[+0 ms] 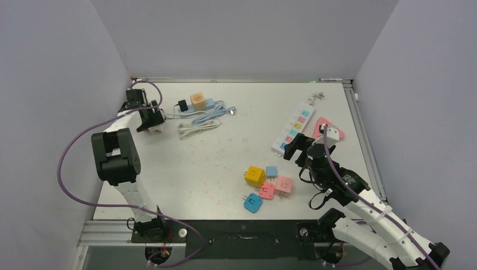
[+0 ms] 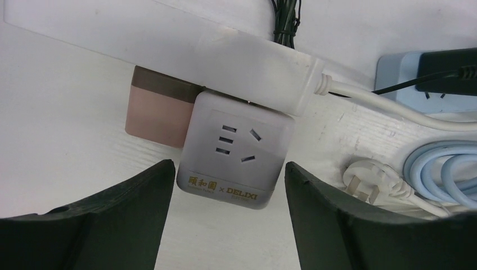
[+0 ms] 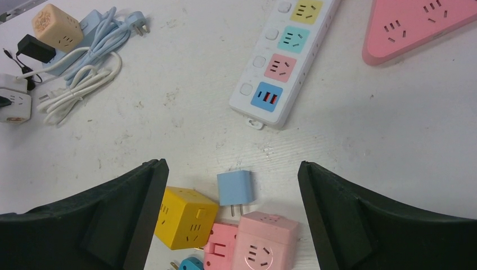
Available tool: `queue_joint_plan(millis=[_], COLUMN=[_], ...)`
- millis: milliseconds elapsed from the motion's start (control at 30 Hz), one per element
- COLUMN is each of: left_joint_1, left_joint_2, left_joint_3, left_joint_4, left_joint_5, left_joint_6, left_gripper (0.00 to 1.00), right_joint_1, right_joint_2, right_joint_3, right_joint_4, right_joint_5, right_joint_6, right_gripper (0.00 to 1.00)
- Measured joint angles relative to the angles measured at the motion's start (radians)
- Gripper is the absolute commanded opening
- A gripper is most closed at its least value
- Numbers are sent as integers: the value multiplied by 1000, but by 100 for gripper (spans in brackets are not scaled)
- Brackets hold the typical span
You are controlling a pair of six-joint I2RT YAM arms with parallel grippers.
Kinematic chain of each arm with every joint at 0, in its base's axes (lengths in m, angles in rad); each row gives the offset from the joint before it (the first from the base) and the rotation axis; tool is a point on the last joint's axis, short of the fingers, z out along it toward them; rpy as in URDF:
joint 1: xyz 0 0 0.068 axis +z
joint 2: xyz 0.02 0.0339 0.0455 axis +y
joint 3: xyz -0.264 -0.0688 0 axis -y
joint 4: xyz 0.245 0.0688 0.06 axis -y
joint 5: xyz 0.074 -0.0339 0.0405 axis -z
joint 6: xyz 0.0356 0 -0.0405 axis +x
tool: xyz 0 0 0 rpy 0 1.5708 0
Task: Pull the plug off the socket
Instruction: Move the socket to the center of the board.
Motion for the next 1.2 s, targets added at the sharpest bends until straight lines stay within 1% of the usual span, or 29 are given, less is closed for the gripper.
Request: queue_joint_plan(millis=[233,333,367,467,533,667,800,1067,1200], left_joint_1=[-9,-22,-28,-48,-60,-81,-115,-193,-253], left_joint_2=[17,17,17,17,15,1,-47,-197,-284], left_joint_3=[2,2,2,2,2,-9,-48,-188,-272], left_joint_4=[0,-2,-5,-12,-16,-41,-81,-159,-169], left_joint_5=[0,-23,-35,-73,-95,-130,-162,-175,-176], left_joint_6=[23,35,39,45,43,19,-16,-106,-160], left_gripper=[48,37,32,28,23,21,21,21,21], right_joint_1=[0,0,0,0,-1,-1,-1,-1,-1], right_joint_2=[5,4,3,-3,-6,-14,-24,-45,-50], right_joint_3=[0,0,0,0,0,0,-1,-19,-27], right_joint_4=[-1,-1,-1,-1,-1,0,6,7,7], right_joint_5=[-3,-3,-3,-3,-3,-3,-4,-13,-14], right_joint_6=[8,11,11,12,13,13,10,1,-5], right_gripper=[90,90,90,90,90,90,90,90,90])
